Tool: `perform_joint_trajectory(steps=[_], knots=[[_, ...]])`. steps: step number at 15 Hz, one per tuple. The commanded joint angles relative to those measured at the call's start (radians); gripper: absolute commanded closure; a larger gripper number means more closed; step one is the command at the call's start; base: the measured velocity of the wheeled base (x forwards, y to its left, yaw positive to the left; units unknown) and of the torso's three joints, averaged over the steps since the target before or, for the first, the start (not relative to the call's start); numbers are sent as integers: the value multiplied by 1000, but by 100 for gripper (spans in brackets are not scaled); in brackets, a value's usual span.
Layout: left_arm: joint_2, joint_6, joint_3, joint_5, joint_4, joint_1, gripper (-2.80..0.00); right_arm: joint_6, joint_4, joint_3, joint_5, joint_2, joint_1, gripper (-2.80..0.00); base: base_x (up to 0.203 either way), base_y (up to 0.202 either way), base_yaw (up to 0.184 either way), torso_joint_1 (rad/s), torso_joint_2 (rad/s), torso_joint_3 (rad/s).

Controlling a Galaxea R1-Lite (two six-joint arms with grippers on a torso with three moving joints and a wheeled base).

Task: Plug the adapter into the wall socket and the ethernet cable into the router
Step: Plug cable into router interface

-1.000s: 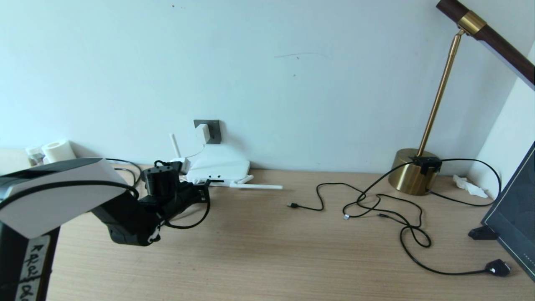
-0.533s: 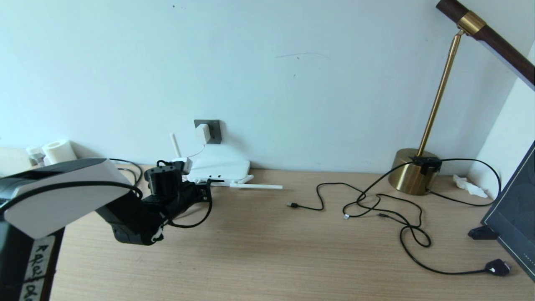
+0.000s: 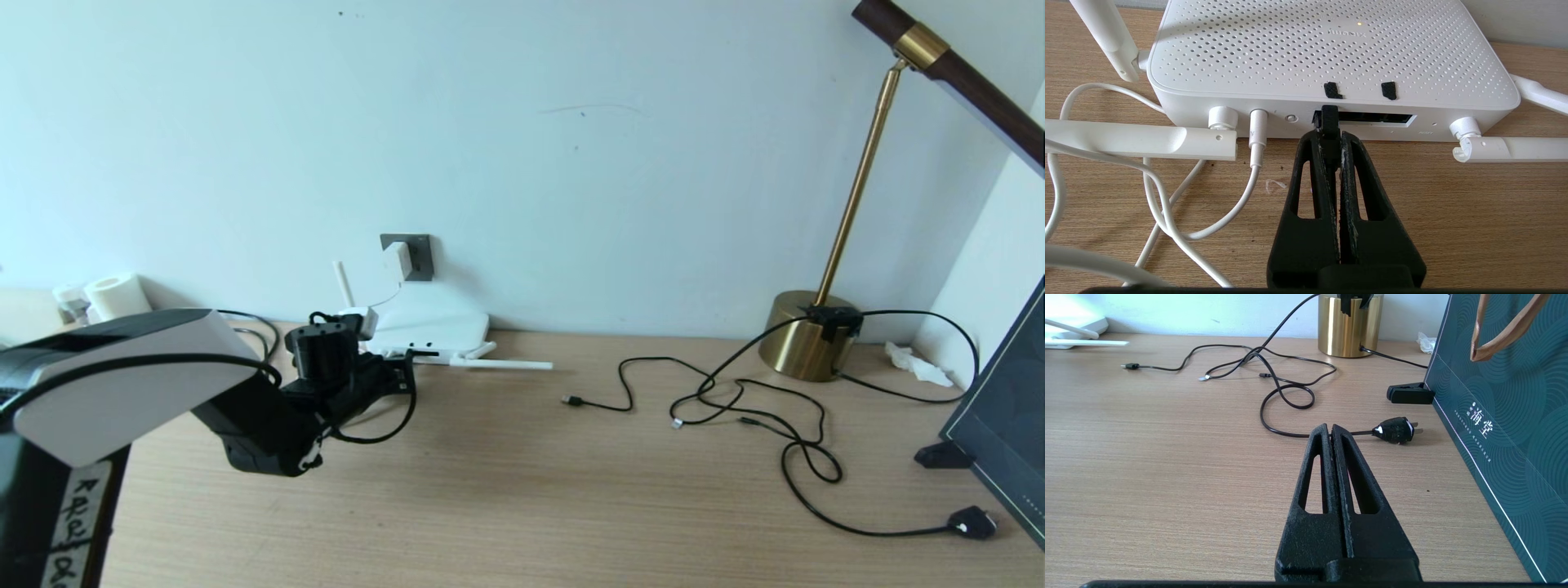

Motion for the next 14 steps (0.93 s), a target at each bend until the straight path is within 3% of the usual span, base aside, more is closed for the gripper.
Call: perform_joint_trajectory(steps=[1,14], knots=[[7,-1,-2,0,-8,-1,0,0,0,11,0,0,0,0,0,0,0,0,0,0],[15,-16,-16,9,-8,0,0,0,0,11,0,0,0,0,0,0,0,0,0,0]])
